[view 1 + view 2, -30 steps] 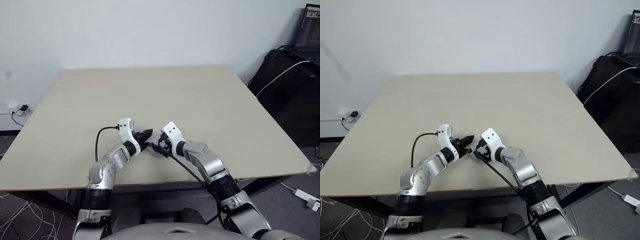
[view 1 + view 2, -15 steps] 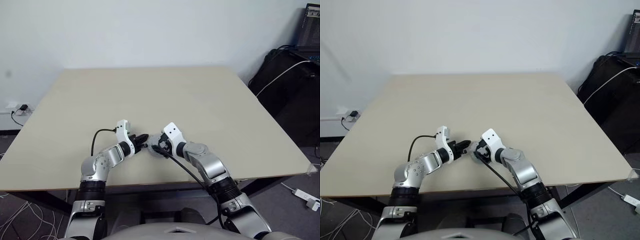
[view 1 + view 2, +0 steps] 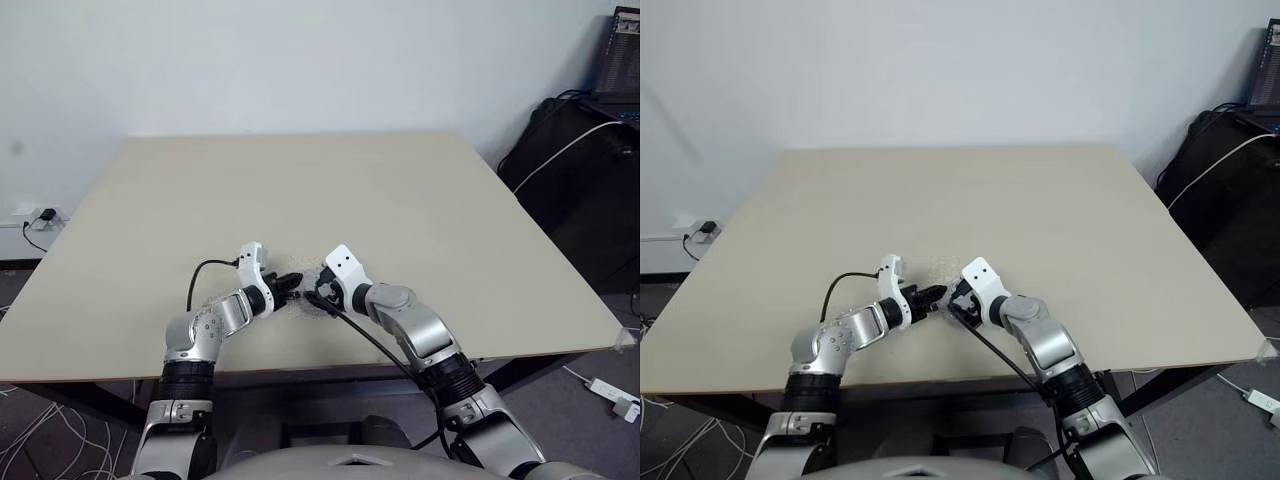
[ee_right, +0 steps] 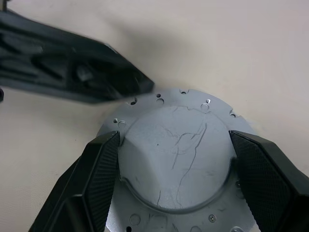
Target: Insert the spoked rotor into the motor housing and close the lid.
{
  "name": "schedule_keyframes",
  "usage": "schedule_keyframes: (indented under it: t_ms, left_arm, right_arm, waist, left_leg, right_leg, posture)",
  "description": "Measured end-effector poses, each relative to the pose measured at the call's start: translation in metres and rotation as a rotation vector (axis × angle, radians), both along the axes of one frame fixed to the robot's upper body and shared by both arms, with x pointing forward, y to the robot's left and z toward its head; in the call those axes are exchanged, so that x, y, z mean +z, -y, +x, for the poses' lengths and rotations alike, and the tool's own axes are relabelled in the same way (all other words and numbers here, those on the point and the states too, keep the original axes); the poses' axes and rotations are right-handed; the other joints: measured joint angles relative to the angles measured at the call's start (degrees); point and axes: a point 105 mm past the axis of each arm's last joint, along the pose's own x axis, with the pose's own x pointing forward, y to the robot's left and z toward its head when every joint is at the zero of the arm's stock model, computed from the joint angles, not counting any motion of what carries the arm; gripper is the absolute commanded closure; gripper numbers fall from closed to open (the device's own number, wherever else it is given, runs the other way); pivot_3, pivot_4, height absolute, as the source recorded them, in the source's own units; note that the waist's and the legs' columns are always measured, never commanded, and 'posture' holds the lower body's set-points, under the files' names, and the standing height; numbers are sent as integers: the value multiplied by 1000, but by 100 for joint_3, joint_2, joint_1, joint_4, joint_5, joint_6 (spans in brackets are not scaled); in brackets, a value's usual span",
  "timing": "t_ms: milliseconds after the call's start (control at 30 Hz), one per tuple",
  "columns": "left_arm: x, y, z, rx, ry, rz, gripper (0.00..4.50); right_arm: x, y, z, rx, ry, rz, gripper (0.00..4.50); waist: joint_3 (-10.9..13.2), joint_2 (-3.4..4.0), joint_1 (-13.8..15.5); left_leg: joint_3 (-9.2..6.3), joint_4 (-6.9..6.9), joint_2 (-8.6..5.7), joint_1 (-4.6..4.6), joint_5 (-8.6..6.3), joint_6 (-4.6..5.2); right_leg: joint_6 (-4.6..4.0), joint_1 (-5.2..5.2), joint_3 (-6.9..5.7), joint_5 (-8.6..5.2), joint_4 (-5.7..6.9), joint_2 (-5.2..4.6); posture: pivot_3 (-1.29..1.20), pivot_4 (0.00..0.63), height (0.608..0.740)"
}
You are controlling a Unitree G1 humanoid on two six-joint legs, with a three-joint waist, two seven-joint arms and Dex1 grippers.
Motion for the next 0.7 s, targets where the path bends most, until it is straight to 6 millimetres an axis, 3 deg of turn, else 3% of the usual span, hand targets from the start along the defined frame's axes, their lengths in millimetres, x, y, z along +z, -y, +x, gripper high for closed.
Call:
schedule_keyframes:
  t_ms: [333, 700]
  left_arm:
    - [-3, 11, 6, -18, -19, 77, 4500]
    - [-10, 1, 10, 28, -33, 135, 4500]
  right_arm:
    - [1, 0, 0, 0, 3, 1, 1224]
    - [1, 1, -2, -5, -3, -4, 1224]
  waist:
    - [-1, 0, -3]
    - [-4, -4, 12]
  left_leg:
    - [-3, -3, -2, 1, 1, 3]
    - [-6, -5, -6, 1, -3, 3]
  right_leg:
    - [4, 2, 1, -3, -1, -1]
    - [8, 2, 1, -7, -3, -4]
  posture:
    - [0, 0, 740]
    - [0, 0, 740]
